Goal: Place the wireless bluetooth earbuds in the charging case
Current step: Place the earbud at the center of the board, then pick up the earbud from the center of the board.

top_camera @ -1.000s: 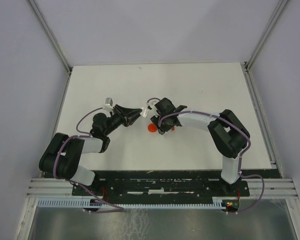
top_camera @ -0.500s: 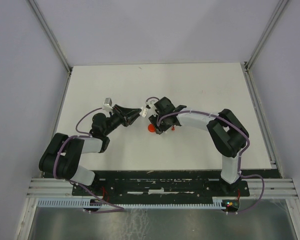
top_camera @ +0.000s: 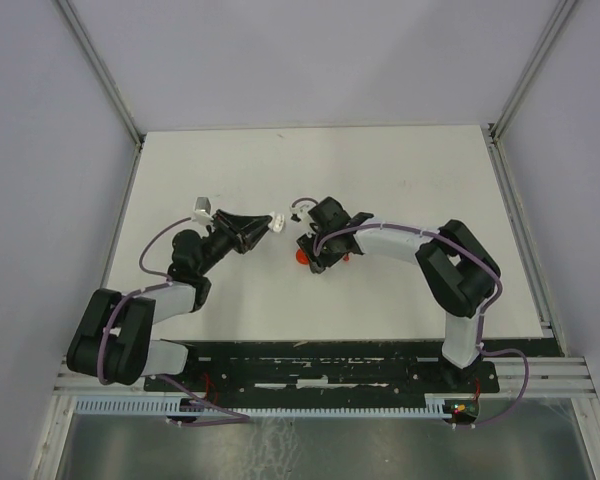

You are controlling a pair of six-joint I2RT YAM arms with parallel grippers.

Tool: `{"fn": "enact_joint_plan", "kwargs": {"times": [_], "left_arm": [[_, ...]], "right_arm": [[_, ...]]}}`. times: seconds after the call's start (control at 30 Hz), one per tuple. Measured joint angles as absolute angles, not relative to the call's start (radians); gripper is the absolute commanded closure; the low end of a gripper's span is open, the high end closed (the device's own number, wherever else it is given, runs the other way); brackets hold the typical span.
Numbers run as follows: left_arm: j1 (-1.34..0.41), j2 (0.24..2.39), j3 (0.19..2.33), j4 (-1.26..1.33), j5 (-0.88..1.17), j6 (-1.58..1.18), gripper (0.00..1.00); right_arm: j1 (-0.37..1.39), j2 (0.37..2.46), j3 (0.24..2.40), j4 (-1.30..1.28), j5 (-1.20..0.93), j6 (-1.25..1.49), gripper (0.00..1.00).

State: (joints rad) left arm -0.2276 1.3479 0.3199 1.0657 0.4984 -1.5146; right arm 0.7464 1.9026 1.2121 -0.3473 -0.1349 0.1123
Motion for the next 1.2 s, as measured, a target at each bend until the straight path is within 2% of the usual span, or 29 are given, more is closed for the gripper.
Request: {"fn": "enact_joint_plan", "kwargs": {"times": [0.57, 0.8, 0.97, 1.2], "left_arm": [[-0.213, 1.291, 0.309, 0.991, 0.495, -1.502, 0.97], [-0.213, 1.288, 0.309, 0.973, 0.488, -1.501, 0.97], [-0.213, 1.288, 0.309, 0.972, 0.486, -1.501, 0.97], [-0.213, 1.286, 0.309, 0.963, 0.476, -1.484, 0.97]], "right_arm": [[0.751, 1.825, 1.140, -0.422, -0.132, 0.126, 0.48], [0.751, 1.689, 1.083, -0.380, -0.115, 0.143, 0.46], [0.751, 1.618, 1.103, -0.395, -0.037, 0.184, 0.46], [0.753, 1.688, 1.221, -0.517, 0.116, 0.284, 0.45]]}}
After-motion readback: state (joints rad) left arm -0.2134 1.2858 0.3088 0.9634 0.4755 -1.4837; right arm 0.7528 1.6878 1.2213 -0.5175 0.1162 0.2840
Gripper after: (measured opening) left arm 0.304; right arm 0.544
